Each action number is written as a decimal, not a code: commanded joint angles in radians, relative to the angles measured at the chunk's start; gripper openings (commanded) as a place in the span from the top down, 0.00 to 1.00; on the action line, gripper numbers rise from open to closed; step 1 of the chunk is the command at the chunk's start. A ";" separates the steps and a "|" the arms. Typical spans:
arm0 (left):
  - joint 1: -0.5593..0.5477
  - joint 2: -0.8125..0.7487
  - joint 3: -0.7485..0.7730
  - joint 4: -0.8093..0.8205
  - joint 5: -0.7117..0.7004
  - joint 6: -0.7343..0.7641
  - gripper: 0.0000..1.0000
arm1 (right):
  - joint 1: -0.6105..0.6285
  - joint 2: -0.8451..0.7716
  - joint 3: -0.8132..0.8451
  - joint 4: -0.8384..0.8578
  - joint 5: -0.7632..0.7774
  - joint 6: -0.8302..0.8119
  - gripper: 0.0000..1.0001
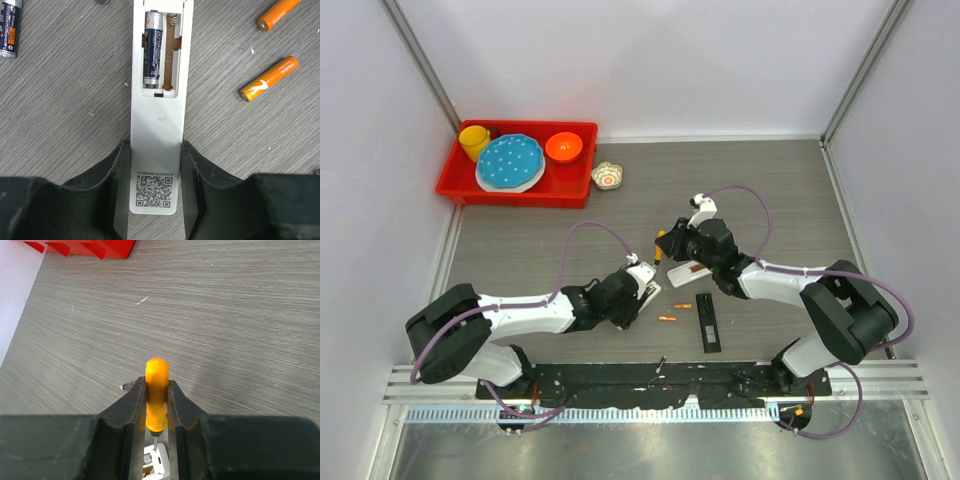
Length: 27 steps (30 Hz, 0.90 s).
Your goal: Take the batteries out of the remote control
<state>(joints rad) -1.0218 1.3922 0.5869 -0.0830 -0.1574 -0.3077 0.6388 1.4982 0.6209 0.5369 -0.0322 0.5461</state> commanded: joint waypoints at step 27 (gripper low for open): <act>-0.001 0.034 0.017 0.002 -0.002 -0.002 1.00 | 0.045 -0.019 -0.024 0.043 -0.023 0.028 0.99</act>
<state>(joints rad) -1.0218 1.3952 0.5907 -0.0872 -0.1574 -0.3073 0.6640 1.4982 0.6018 0.5526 -0.0372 0.5549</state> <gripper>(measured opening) 0.401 0.230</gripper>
